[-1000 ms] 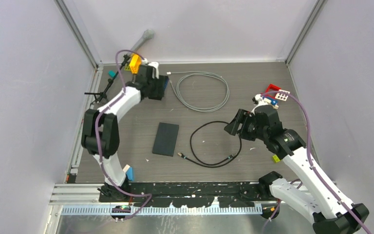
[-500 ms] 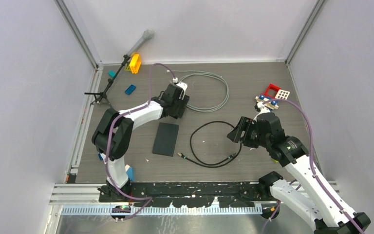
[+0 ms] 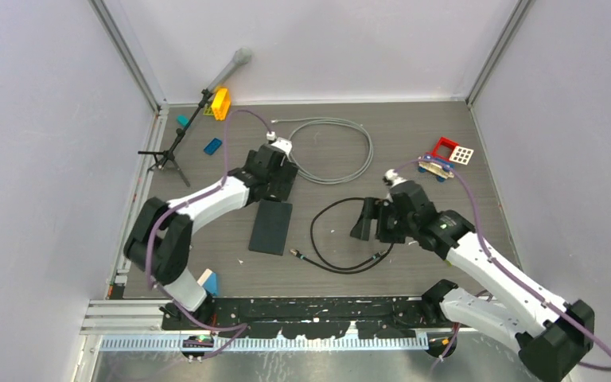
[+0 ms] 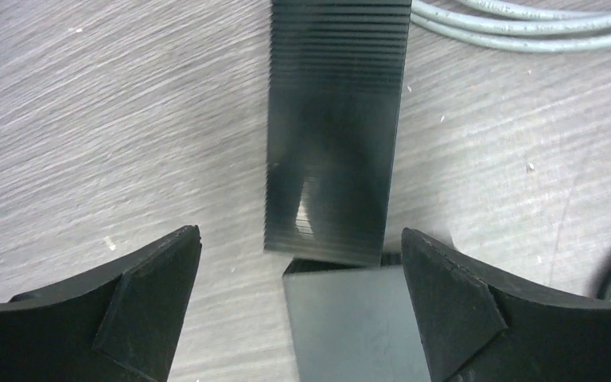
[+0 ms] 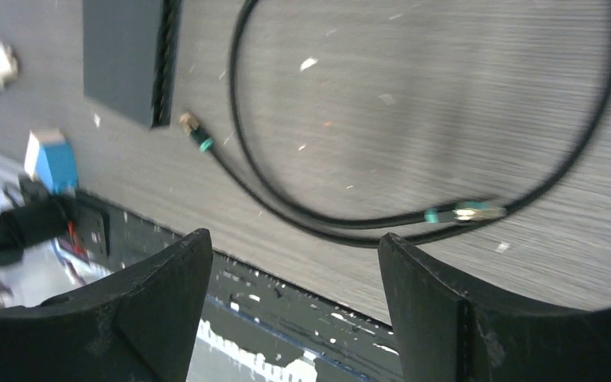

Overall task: Insert the plug into the switch port
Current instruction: Place the switch port at the center of the board, then pick up the connector from the center of the board.

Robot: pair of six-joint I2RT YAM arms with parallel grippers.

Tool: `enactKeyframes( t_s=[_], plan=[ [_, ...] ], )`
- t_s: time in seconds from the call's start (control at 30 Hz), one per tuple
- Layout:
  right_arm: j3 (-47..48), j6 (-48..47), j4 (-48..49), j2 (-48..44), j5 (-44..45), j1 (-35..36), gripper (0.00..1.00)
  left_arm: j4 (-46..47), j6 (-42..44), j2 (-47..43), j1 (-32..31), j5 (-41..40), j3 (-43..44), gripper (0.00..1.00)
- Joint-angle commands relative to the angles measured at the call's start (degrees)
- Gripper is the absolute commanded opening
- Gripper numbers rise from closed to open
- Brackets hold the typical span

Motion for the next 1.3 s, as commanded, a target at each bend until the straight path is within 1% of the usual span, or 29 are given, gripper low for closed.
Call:
enactKeyframes(
  t_s=[0.0,0.1,0.17,0.2,0.33,0.47,0.5,0.6,0.67,0.77,0.93,1.03,1.13,1.27],
  plan=[
    [2.89,-2.28,7.64,4.19,4.34,12.27,0.81,1.83,-2.00,-9.23,-0.02,-0.29,-4.30,1.00],
    [2.97,-3.28,14.00,9.83,6.14,19.84,0.80,0.01,-5.27,-13.82,-0.03,-3.00,-6.43,1.00],
    [2.22,-5.55,19.18,13.04,5.70,22.61,0.77,0.91,-8.37,-17.37,-0.03,-2.62,-9.56,1.00],
    [1.64,-6.86,22.33,14.49,3.98,23.57,0.75,1.93,-9.95,-19.09,-0.03,-2.16,-11.40,1.00],
    [-0.08,-12.58,33.34,20.03,-1.36,25.28,0.73,8.81,-14.62,-26.31,-0.03,0.09,-21.00,0.99],
    [0.07,-19.76,40.30,26.21,-6.93,25.41,0.72,14.01,-16.52,-32.28,-0.03,-1.82,-27.74,0.99],
    [0.69,-21.60,42.09,28.07,-8.13,25.40,0.72,14.02,-16.62,-33.53,-0.03,-2.15,-28.64,0.98],
    [4.51,-26.56,40.27,34.26,-9.26,25.36,0.69,14.63,-17.19,-36.65,-0.03,-3.76,-30.56,0.98],
    [6.86,-29.48,37.44,38.09,-10.64,25.44,0.68,14.65,-17.17,-37.85,-0.03,-4.47,-31.20,0.97],
    [8.87,-31.64,35.15,41.58,-11.08,25.43,0.66,14.53,-16.86,-38.64,0.00,-5.32,-31.56,0.97],
    [9.99,-32.74,33.56,44.84,-10.72,25.44,0.61,14.25,-16.55,-37.82,-0.02,-4.86,-31.01,0.97],
    [11.14,-32.75,30.40,46.56,-9.23,25.44,0.55,13.84,-16.46,-36.73,-0.03,-4.66,-30.45,0.97],
    [10.88,-31.15,29.08,47.42,-9.19,25.43,0.53,13.67,-16.39,-36.42,-0.02,-4.42,-30.12,0.97],
    [8.89,-27.91,29.24,47.52,-8.69,25.91,0.47,13.90,-16.37,-36.99,-0.03,-4.39,-30.45,0.97]
  ],
)
